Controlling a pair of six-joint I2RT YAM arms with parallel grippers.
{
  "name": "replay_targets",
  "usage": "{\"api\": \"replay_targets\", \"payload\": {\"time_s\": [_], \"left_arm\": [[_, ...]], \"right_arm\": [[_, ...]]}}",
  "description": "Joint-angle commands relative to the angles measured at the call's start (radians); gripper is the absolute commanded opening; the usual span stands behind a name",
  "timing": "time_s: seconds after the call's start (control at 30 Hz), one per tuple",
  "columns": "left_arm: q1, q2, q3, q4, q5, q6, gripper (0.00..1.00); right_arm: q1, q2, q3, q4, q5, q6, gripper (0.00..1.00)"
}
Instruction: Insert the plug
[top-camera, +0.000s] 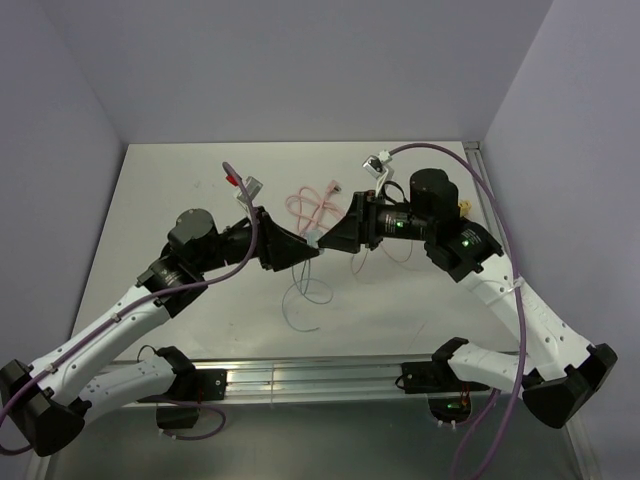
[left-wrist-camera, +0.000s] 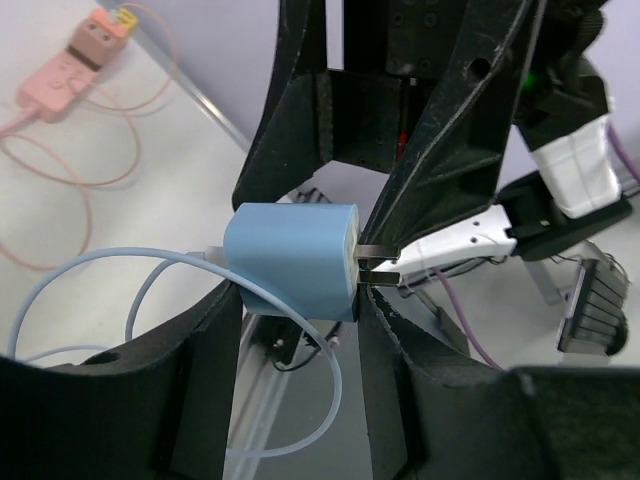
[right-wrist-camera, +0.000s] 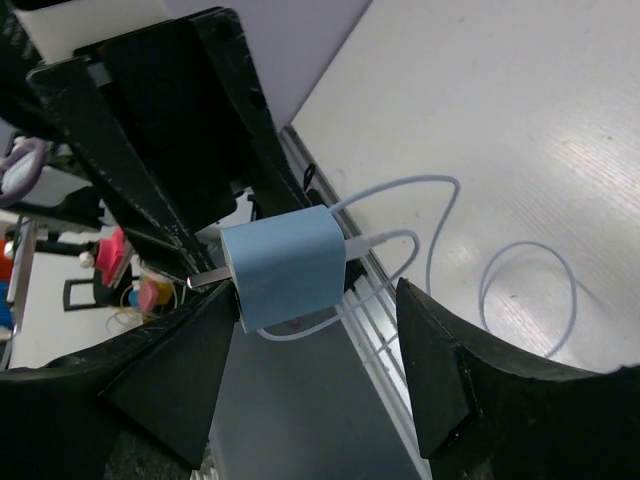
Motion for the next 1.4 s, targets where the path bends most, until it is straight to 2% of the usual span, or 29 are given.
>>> {"api": "replay_targets", "payload": {"time_s": [0.0,0.43,0.5,0.57,0.6,0.63,0.7,0.73,0.83,1.07,1.2,1.23,1.3,1.33,1.37], "left_arm": [[-0.015,0.004,-0.021,0.197,0.121,-0.071,0.0],[-0.015,0.004,-0.044,0.28,0.177,-0.12,0.0],[-0.016,0.007,-0.037,0.266,0.171,-0.108,0.0],[-0.016,0.001,-0.029,0.243,0.155,-0.1,0.0],[-0.016,-0.001,-0.023,0.236,0.151,-0.091,0.0],[-0.015,-0.001,-0.02,0.227,0.148,-0.088,0.0],[-0.016,-0.004,-0.011,0.196,0.128,-0.077,0.0],[-0.015,-0.004,-0.004,0.191,0.121,-0.076,0.0],[-0.015,0.002,-0.001,0.191,0.123,-0.079,0.0],[-0.016,0.005,0.0,0.17,0.102,-0.071,0.0],[-0.016,0.001,0.034,0.018,0.013,-0.021,0.51],[-0.016,-0.015,0.031,0.0,-0.024,-0.014,0.7],[-0.015,-0.033,0.031,-0.036,-0.062,0.025,0.87],[-0.016,-0.051,0.035,-0.107,-0.085,0.039,0.99],[-0.016,-0.062,0.037,-0.149,-0.146,0.067,0.99]], "right_arm": [[0.017,-0.01,-0.026,0.152,-0.132,0.013,0.72],[0.016,-0.018,-0.101,0.353,-0.293,0.135,0.65],[0.016,-0.018,-0.103,0.35,-0.306,0.137,0.59],[0.017,-0.027,-0.106,0.347,-0.312,0.137,0.48],[0.016,-0.03,-0.109,0.346,-0.313,0.14,0.41],[0.017,-0.039,-0.107,0.339,-0.309,0.132,0.26],[0.017,-0.044,-0.104,0.316,-0.295,0.126,0.15],[0.017,-0.05,-0.107,0.316,-0.298,0.129,0.07],[0.016,-0.059,-0.122,0.35,-0.31,0.155,0.0],[0.016,-0.065,-0.126,0.333,-0.289,0.155,0.0],[0.016,-0.069,-0.089,0.234,-0.189,0.103,0.0],[0.016,-0.069,-0.083,0.217,-0.15,0.099,0.0],[0.016,-0.064,-0.061,0.16,-0.111,0.082,0.0],[0.017,-0.061,-0.049,0.134,-0.082,0.074,0.0],[0.017,-0.058,-0.037,0.11,-0.039,0.068,0.0]]}}
